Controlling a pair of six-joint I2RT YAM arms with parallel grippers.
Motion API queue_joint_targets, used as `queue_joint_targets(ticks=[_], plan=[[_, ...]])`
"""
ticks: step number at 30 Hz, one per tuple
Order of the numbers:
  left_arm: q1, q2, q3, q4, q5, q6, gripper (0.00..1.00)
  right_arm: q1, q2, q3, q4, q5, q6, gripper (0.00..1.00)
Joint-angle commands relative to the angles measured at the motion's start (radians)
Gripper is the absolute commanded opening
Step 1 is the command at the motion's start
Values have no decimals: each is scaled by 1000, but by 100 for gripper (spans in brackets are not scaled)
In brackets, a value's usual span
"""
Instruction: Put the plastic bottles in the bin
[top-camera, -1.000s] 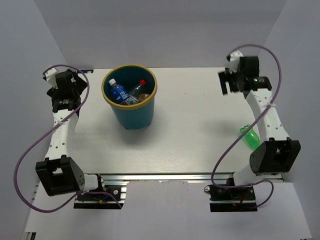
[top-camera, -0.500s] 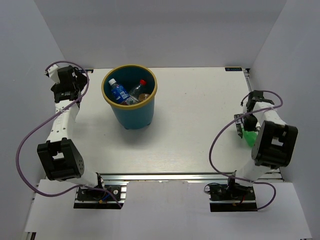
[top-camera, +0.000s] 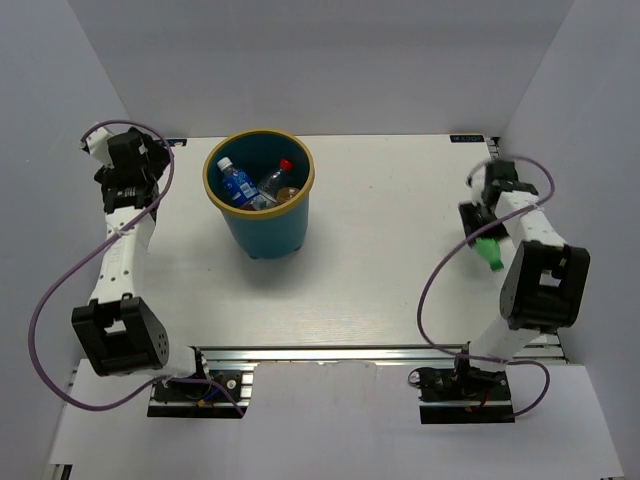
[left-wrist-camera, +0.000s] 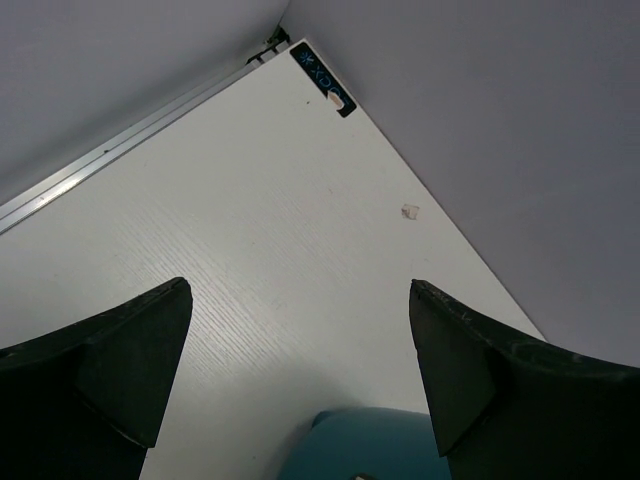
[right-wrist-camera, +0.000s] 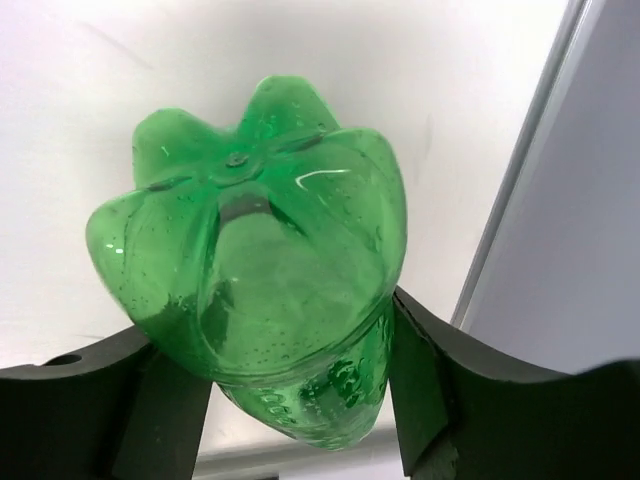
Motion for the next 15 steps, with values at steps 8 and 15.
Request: queue_joint_targets(ticks=[8,15], plan=[[5,-172,-69,-25,2,-39,98,653,-146,387,856,-763,284,26],[7,-192,-65,-62,-7,-32,98,841,324,960,693,-759,362,42]])
